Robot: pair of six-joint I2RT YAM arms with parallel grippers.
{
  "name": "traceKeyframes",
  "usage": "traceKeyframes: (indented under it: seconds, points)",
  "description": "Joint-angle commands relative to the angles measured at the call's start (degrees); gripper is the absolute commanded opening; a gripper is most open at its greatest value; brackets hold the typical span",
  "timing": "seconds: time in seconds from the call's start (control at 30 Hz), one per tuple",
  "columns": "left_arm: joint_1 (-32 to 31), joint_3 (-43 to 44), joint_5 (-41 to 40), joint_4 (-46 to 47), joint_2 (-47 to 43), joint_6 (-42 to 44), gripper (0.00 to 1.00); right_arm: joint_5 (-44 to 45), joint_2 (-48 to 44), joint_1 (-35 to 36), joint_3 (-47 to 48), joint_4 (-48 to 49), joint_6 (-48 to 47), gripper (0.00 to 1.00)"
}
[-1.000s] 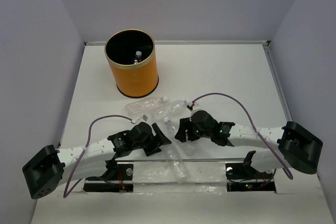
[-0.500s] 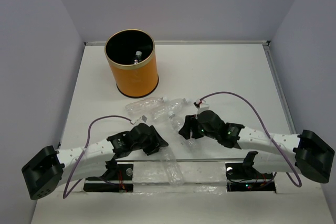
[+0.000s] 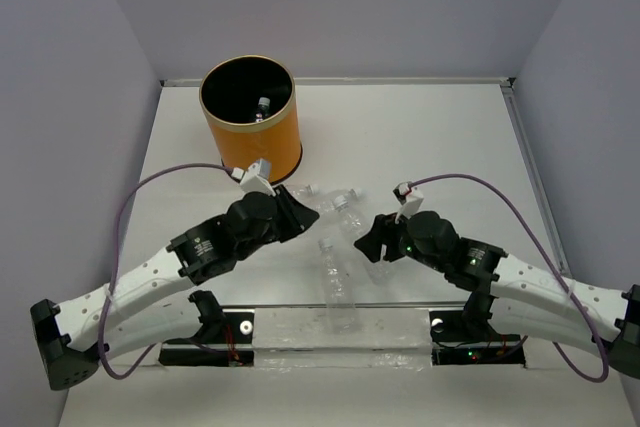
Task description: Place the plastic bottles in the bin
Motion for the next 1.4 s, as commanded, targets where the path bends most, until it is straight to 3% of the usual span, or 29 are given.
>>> traceKeyframes:
  seconds: [0.0, 0.2, 0.33, 0.4, 0.63, 0.67, 0.8, 0.97, 1.03, 1.13, 1.37]
  points:
    - [1.2, 11.6, -13.6, -4.0, 0.6, 9.8, 0.36, 4.3, -2.3, 0.5, 4.1, 0.0, -2.6, 0.38]
    - [7.7, 27.3, -20.6, -0.6, 7.3, 24.3, 0.36, 8.0, -5.1, 0.5, 5.1, 0.0, -4.1, 0.36]
    - [17.6, 34.2, -12.5, 4.8, 12.1, 27.6, 0.36, 8.0, -3.3, 0.5, 6.1, -0.1, -4.9, 0.36]
    - [17.9, 34.5, -9.6, 4.1, 13.1, 27.5, 0.36, 7.3, -1.6, 0.5, 7.0, -0.6, -5.7, 0.36]
    - [17.9, 18.8, -0.5, -3.7, 6.4, 22.0, 0.49, 3.7, 4.6, 0.5, 4.0, 2.4, -4.8, 0.34]
    - [17.8, 16.9, 3.5, -4.6, 5.1, 21.4, 0.59, 3.7, 5.6, 0.5, 3.4, 2.4, -4.2, 0.34]
    - [17.1, 7.4, 13.1, -10.5, 0.0, 17.9, 0.78, 3.0, 5.0, 0.5, 1.2, 2.5, -3.0, 0.32]
    - [14.4, -3.5, 21.6, -16.7, -8.7, 11.5, 0.92, -0.4, 3.5, 0.5, -3.1, 2.8, -1.2, 0.31]
    - [11.9, -9.5, 24.8, -14.6, -11.7, 6.3, 0.99, -3.0, 3.8, 0.5, -4.3, 3.2, 0.2, 0.31]
    - [7.1, -16.3, 27.4, -8.2, -12.9, -1.0, 0.99, -4.6, 4.1, 0.5, -6.1, 3.6, 2.3, 0.31]
    - [1.1, -21.1, 24.3, 5.7, -5.5, -8.7, 0.99, -5.2, 3.7, 1.6, -7.8, 6.0, 5.2, 0.31]
